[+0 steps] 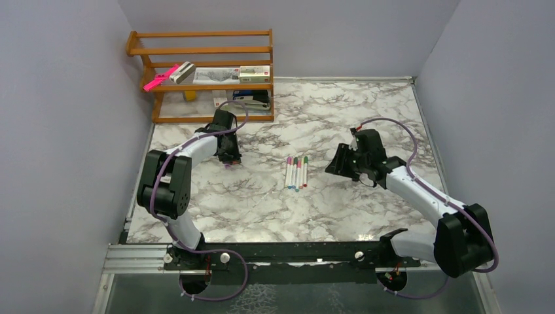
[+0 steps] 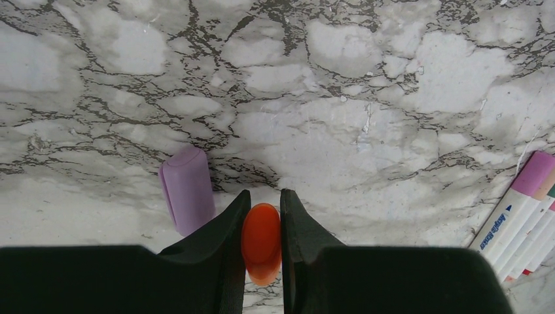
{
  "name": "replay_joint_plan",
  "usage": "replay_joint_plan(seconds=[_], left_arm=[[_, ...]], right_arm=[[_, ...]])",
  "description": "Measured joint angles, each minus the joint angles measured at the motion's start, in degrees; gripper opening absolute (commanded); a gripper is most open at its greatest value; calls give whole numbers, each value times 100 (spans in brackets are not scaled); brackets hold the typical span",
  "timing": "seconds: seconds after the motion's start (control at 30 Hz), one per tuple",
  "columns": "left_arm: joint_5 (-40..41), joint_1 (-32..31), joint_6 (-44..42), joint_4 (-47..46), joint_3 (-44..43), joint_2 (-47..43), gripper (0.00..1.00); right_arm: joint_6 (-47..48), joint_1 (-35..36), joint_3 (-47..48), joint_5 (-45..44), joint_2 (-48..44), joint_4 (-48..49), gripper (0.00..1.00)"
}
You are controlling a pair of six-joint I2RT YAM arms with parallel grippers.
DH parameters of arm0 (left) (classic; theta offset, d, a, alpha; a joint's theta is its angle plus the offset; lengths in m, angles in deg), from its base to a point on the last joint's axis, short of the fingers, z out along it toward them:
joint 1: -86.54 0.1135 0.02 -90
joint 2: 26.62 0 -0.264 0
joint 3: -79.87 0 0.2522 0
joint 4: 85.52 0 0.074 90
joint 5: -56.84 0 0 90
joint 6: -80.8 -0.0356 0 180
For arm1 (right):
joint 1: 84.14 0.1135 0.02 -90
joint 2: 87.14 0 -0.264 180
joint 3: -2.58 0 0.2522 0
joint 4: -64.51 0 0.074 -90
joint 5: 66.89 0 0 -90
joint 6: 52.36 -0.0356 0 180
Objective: Open the pen caps
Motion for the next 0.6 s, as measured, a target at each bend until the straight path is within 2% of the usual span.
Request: replay_joint_plan(seconds=[0.17, 0.3, 0.6], left_arm=[[33, 0, 2, 37, -2, 0, 39], [70, 0, 2, 101, -66, 0, 43], [116, 0, 17, 197, -199, -109, 43]], right_arm=[[0, 0, -63, 44, 0, 42, 43], [0, 0, -63, 76, 0, 61, 43], [0, 0, -68, 122, 0, 85, 43]])
